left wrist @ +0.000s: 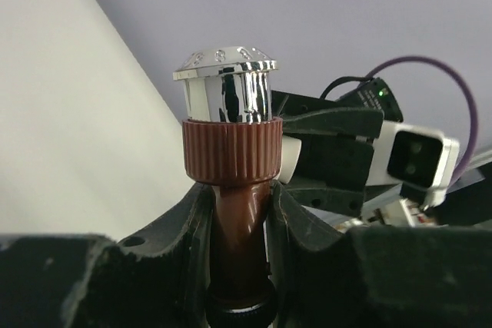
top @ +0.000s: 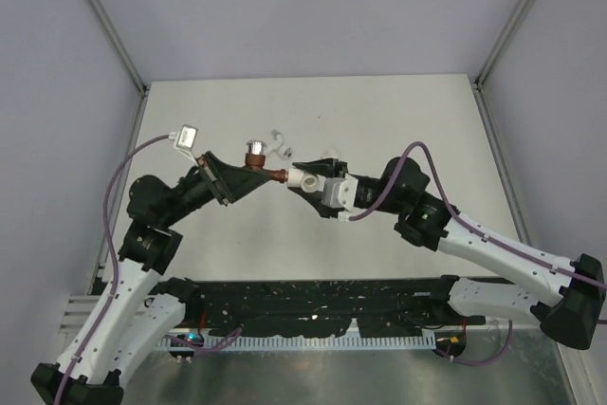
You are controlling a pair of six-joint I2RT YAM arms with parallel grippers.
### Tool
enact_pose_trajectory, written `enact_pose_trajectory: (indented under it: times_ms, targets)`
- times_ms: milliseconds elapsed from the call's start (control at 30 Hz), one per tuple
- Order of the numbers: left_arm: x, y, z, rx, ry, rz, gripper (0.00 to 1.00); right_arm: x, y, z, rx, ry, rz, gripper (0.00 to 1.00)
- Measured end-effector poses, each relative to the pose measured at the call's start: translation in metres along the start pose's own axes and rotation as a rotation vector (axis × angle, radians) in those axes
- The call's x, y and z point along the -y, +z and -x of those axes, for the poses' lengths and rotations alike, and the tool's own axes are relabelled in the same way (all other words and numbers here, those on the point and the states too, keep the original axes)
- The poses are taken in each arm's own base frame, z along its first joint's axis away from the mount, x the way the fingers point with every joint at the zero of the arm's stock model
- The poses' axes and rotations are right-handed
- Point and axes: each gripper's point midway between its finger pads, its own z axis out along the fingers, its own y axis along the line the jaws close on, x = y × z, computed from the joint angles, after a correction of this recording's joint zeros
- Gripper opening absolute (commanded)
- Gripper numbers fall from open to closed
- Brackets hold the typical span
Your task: Install the water faucets
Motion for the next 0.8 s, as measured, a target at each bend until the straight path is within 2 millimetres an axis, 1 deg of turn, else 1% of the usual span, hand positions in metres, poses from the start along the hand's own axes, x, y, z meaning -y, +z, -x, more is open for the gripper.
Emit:
enact_pose_trajectory:
  times_ms: [67, 200, 333, 433, 500, 567, 700, 800]
  targets:
    - [0.008, -0.004, 0.003, 0.021, 0.118, -0.035, 0.0, 0.001, 0.005, 0.006, 0.008, 0.108, 0.013, 0.05]
    - [0.026, -0.016, 0.006, 0.065, 0.407, -0.106, 0.0, -0.001, 0.012, 0.02, 0.055, 0.34, 0.071, 0.05]
    - [0.044, -0.028, 0.005, 0.12, 0.687, -0.207, 0.0, -0.003, 0.019, 0.035, 0.153, 0.628, 0.174, 0.05]
    - [0.048, -0.034, 0.002, 0.157, 0.853, -0.263, 0.0, -0.01, 0.023, 0.038, 0.196, 0.862, 0.283, 0.05]
    - [0.049, -0.035, 0.002, 0.164, 0.928, -0.278, 0.0, -0.012, 0.025, 0.036, 0.199, 0.978, 0.338, 0.06]
    - [0.05, -0.035, 0.002, 0.163, 0.996, -0.294, 0.0, -0.012, 0.026, 0.039, 0.198, 1.076, 0.397, 0.08]
    - [0.06, -0.035, -0.002, 0.141, 1.102, -0.353, 0.0, -0.014, 0.022, 0.049, 0.193, 1.206, 0.481, 0.14]
    - [0.066, -0.036, -0.004, 0.134, 1.156, -0.388, 0.0, -0.014, 0.019, 0.056, 0.186, 1.272, 0.517, 0.26]
